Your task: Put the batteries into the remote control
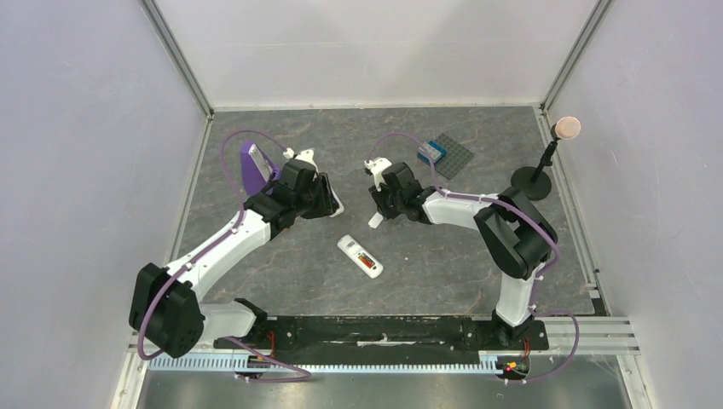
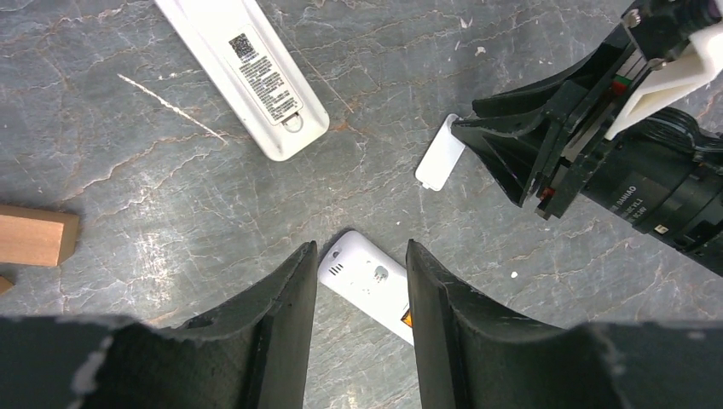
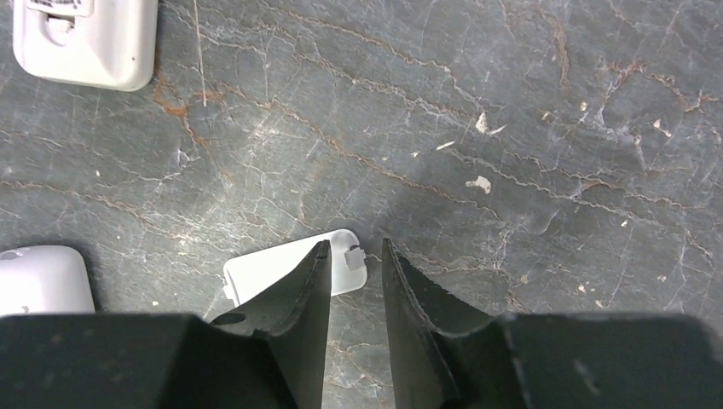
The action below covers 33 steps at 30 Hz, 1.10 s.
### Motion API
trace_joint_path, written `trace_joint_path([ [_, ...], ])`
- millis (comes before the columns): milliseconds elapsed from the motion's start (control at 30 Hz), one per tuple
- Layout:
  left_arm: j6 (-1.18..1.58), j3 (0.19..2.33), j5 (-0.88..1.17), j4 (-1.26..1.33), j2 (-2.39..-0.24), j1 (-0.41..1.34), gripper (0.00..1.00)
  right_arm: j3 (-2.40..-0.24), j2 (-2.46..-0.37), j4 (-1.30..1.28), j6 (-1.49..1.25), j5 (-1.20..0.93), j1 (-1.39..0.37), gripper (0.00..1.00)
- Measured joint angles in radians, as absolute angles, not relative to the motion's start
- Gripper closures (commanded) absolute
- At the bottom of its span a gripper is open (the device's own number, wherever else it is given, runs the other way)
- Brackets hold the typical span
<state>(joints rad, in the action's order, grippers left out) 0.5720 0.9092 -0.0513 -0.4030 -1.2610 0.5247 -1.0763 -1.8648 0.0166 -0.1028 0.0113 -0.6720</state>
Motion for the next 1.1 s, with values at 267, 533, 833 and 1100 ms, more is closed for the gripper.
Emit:
trace_joint_path([
  [267,0.572,0.909,-0.051,-0.402,-1.257,0.518,0.51,-1.078,-1.872,-0.002,-0.076,0.011,-0.672,0.74],
  [533,0.571,0.909,-0.05,-0.402,-1.257,0.513,0.5,-1.085,-1.885,0.001,-0.06,0.003,-0.672,0.76],
  [833,0.566,0.906,-0.048,-0.402,-1.253,0.511,0.49,-1.127,-1.916,-0.004,-0.053,-0.002,-0.672,1.0],
  [1100,0.52,0.869,-0.038,-0.379,-1.213,0.511,0.22,-1.127,-1.894,-0.044,-0.14,-0.016,-0.664,1.0],
])
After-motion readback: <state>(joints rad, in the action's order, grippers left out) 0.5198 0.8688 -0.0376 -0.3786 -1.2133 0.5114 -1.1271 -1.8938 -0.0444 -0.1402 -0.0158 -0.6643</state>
